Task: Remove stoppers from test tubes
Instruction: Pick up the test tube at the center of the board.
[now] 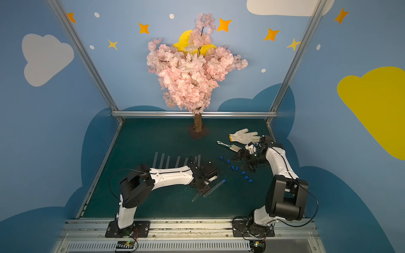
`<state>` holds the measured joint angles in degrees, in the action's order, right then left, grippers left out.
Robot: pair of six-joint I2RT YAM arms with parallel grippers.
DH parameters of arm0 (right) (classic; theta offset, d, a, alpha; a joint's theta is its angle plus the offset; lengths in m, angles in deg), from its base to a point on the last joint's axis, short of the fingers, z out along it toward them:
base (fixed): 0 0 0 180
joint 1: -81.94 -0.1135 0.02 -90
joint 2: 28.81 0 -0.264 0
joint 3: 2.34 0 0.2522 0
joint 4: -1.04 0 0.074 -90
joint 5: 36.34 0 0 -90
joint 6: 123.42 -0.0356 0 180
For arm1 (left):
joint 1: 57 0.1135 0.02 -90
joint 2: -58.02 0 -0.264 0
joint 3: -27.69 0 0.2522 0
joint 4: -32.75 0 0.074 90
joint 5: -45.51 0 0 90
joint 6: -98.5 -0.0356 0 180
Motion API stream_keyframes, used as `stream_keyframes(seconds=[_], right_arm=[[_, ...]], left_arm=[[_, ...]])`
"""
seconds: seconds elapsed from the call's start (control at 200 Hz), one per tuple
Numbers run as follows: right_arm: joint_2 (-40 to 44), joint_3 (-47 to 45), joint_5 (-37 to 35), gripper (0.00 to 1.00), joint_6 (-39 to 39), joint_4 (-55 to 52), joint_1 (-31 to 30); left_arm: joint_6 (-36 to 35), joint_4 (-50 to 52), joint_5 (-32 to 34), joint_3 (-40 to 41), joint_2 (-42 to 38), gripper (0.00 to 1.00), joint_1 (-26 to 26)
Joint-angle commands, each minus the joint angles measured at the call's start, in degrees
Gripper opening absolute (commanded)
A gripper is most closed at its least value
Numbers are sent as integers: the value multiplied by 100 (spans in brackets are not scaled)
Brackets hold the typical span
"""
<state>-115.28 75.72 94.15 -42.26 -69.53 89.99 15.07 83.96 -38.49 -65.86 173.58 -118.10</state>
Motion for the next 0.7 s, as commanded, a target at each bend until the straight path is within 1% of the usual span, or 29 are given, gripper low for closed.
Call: stream_keyframes(seconds=[0.0, 0.185, 0.32, 0.421, 0.576, 0.696], right_arm=[[-61, 146, -66, 89, -6, -84, 22], [-165, 221, -70, 88, 3, -108, 35], [-176, 337, 57, 88, -5, -6, 39], [-287, 484, 59, 88, 18, -40, 38], [-444, 631, -36, 89, 163, -195, 43], [-520, 631, 51, 88, 308, -273, 53]], left_arm=[[-84, 483, 97, 103, 171, 24, 2], [-68, 438, 68, 139, 127, 21, 37], [-78, 441, 69, 121, 99, 13, 54], [-10, 414, -16, 100, 31, 12, 124], [137, 423, -188, 35, -177, 8, 370], [193, 394, -292, 42, -548, 6, 626]])
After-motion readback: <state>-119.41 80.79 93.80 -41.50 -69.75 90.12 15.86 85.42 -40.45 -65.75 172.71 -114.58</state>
